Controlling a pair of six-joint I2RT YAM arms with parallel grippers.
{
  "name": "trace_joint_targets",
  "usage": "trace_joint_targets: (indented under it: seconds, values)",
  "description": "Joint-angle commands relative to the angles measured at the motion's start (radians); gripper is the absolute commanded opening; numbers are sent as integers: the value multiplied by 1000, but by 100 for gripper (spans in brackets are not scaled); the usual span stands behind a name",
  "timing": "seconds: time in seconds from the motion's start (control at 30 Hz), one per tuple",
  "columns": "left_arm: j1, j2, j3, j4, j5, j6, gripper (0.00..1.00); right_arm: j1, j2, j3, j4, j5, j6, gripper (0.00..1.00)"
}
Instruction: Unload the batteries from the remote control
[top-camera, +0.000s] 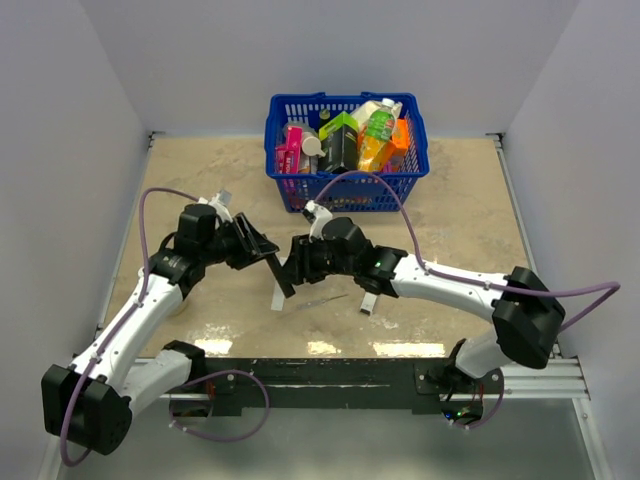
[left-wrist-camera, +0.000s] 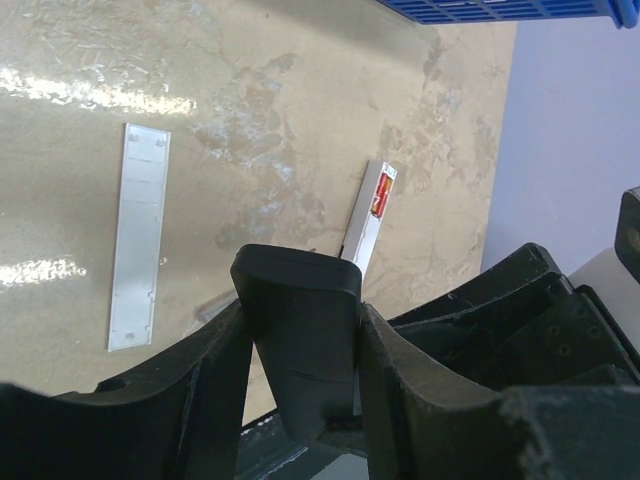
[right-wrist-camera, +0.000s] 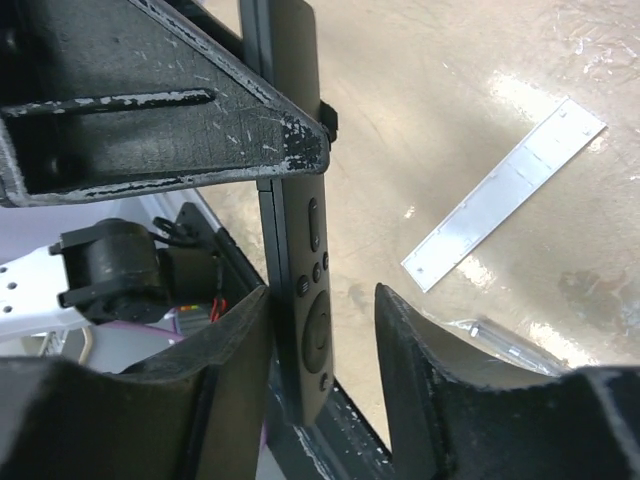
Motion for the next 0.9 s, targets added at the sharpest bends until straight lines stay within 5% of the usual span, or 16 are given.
trace_joint_targets:
  seconds: [0.0, 0.4, 0.53, 0.73, 0.87]
  values:
    - [0, -5, 36, -12, -7, 3, 0, 13, 27, 58, -18, 46, -34, 44]
    - [0, -8, 16, 5, 13, -13, 2, 25, 79, 55, 14, 44, -11, 39]
    - [0, -5, 11, 10, 21, -19, 2, 25, 88, 56, 9, 63, -1, 29]
    - [0, -17, 19, 8, 27, 9, 38, 25, 59, 35, 12, 83, 14, 2]
    - [0, -22, 80, -28, 18, 65, 56, 25, 31, 0, 15, 61, 51, 0]
